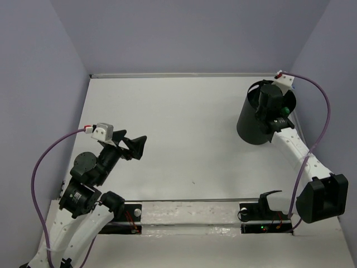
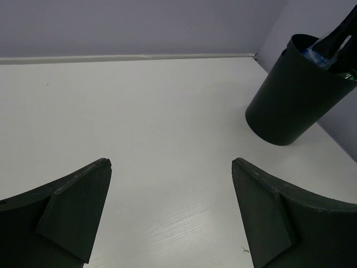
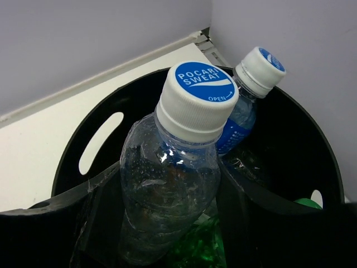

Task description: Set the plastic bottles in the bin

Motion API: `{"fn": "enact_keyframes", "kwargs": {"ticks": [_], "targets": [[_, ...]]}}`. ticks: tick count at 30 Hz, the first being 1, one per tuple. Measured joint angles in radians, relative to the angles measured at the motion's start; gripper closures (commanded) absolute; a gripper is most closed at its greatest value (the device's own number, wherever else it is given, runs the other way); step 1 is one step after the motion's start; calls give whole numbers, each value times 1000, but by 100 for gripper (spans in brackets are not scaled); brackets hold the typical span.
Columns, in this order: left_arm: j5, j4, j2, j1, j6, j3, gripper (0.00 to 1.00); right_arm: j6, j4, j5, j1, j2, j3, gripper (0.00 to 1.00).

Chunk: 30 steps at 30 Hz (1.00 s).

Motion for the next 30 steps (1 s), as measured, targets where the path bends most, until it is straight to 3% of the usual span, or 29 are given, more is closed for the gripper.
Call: {"fn": "enact_keyframes", "kwargs": {"ticks": [3,4,6,15,23,27,30], "targets": [[0,0,0,0,0,0,1,48,8,-19,-11,-13,-20,44],[0,0,0,0,0,0,1,58,8,-21,-12,-15,-22,22],[0,0,2,0,0,0,1,79,4,-26,-17,-20,-22,4],[-14,6,69,0,-8,0,1,106,-181,-98,-19,-73,86,0],[-18,4,140,0,-22,12,1,118,-210,-200,-19,-354,137,0],[-13,19,141,0,-30,59,1,153,-210,-409,-20,-463,136,0],[-7,56,136,0,-37,93,1,200,-158,-692,-20,-528,83,0]]}}
